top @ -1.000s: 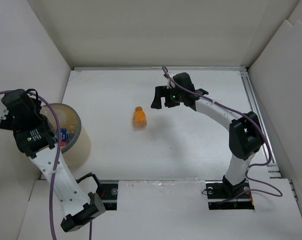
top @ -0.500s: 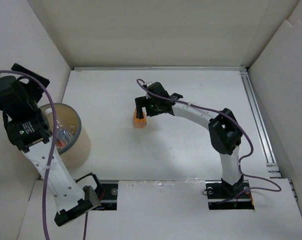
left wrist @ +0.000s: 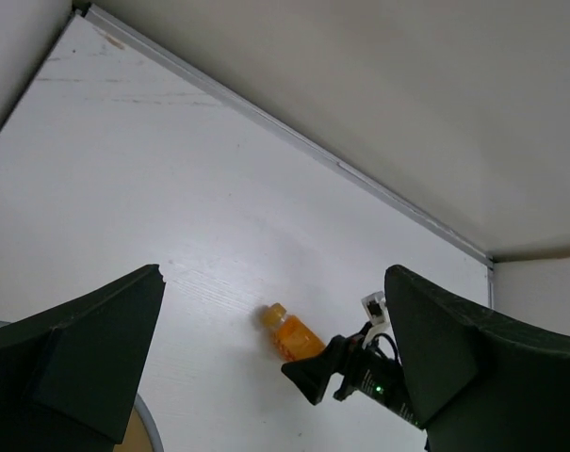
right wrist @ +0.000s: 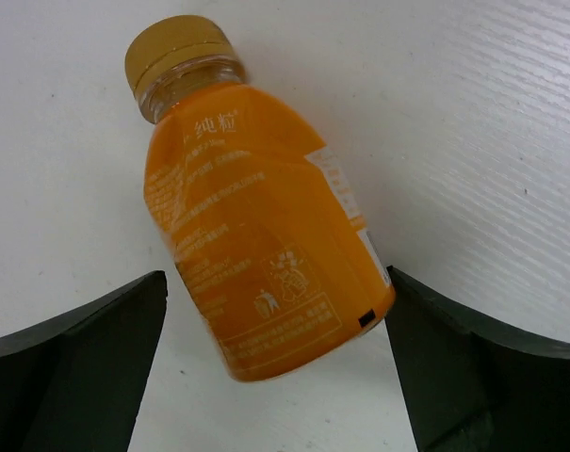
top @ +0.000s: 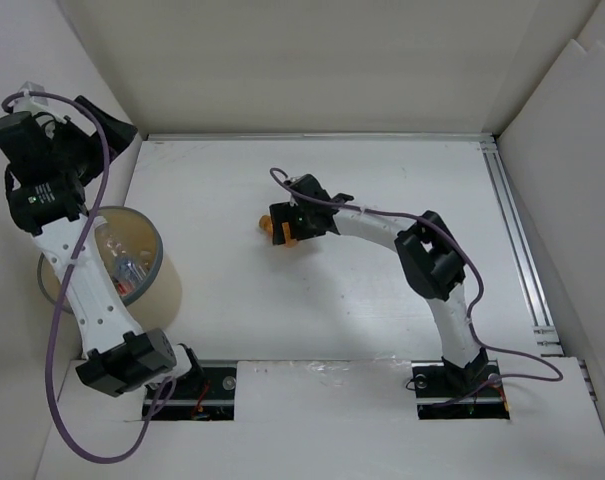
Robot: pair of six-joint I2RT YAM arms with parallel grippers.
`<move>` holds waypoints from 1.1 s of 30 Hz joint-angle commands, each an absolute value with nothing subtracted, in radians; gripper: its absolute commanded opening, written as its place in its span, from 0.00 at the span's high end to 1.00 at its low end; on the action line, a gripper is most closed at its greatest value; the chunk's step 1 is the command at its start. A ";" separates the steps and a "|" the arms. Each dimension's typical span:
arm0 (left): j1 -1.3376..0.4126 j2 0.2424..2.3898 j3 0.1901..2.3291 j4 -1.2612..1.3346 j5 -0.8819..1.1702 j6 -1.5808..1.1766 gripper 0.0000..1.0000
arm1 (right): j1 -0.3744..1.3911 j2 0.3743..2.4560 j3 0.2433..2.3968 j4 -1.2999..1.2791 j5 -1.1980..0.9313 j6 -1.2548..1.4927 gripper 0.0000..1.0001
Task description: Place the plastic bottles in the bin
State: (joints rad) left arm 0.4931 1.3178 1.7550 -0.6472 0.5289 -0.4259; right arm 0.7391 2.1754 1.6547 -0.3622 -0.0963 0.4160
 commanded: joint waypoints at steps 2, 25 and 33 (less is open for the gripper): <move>0.361 1.325 1.830 -0.601 0.529 -0.365 0.00 | 0.742 2.215 1.689 -0.311 -0.123 0.423 0.05; 0.290 1.348 1.752 -0.532 0.653 -0.353 0.00 | 0.761 2.338 1.907 -0.520 -0.146 0.198 0.03; 0.290 1.348 1.741 -0.523 0.664 -0.353 0.00 | 0.761 2.396 1.993 -0.601 -0.167 0.112 0.14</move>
